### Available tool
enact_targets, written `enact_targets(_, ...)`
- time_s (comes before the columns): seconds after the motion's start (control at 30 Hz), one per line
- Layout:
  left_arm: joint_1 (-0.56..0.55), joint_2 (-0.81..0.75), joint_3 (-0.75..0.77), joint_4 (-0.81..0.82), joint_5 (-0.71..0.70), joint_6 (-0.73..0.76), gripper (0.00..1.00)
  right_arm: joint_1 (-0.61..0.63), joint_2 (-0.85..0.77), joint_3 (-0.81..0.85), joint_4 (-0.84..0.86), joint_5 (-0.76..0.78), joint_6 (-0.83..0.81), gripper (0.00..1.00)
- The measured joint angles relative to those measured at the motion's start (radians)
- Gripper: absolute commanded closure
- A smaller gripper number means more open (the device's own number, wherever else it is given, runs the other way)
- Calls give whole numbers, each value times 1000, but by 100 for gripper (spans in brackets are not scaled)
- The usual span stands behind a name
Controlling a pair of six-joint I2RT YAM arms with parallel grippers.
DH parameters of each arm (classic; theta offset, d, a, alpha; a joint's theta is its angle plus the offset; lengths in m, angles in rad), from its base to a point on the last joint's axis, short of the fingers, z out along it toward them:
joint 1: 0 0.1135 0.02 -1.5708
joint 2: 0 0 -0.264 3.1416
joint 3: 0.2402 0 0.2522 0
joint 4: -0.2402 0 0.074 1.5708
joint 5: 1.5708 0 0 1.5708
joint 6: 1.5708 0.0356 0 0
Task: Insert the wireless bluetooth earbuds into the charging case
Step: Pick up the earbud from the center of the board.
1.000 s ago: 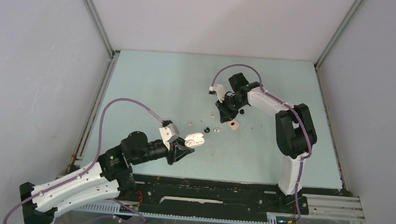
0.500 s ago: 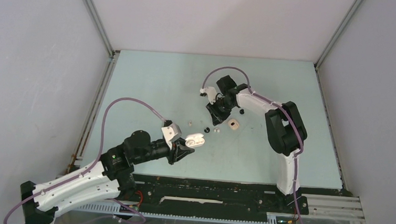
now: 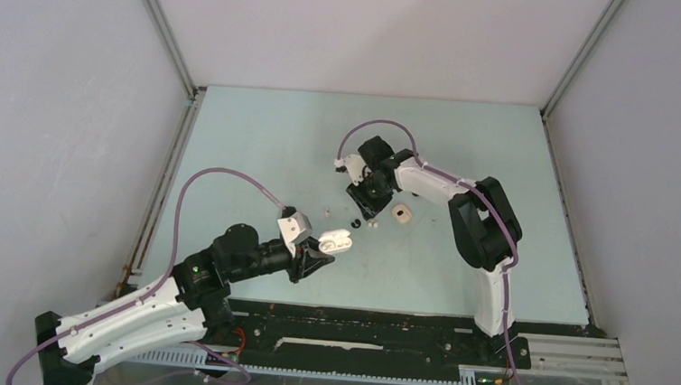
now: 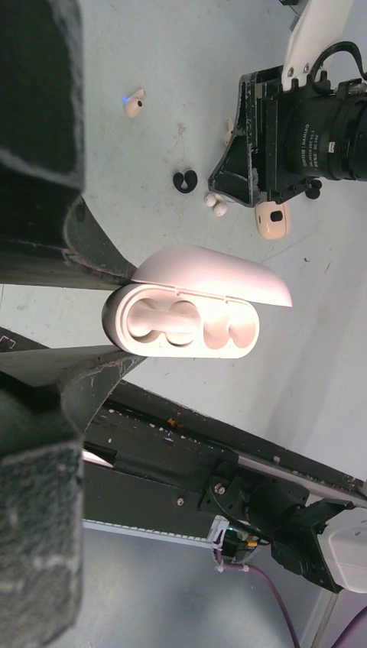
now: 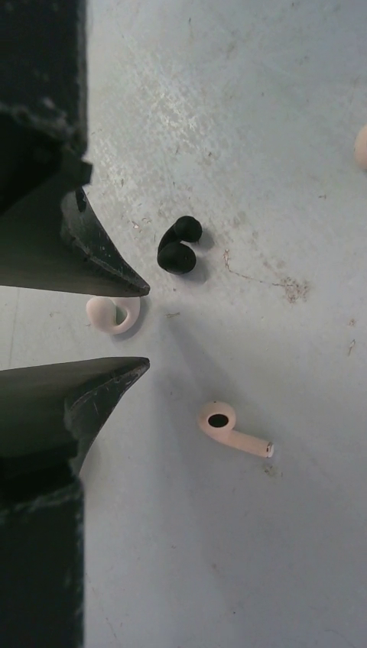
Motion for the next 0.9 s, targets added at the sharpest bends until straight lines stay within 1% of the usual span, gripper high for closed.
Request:
enact_targets(0.13, 0, 0, 0, 0, 0, 0, 100, 9, 1, 0, -4, 37, 3, 61)
enact_targets(0.47, 1, 0, 0, 0, 2, 0, 100, 34, 1, -12, -11, 73, 3, 61)
enact_targets(0.73, 1, 0, 0, 0, 8, 0, 100, 7, -19, -58, -10, 92, 8, 61)
enact_targets(0.9, 1, 1, 0, 0, 19, 0, 100, -26, -84, -124, -16, 97, 9, 61)
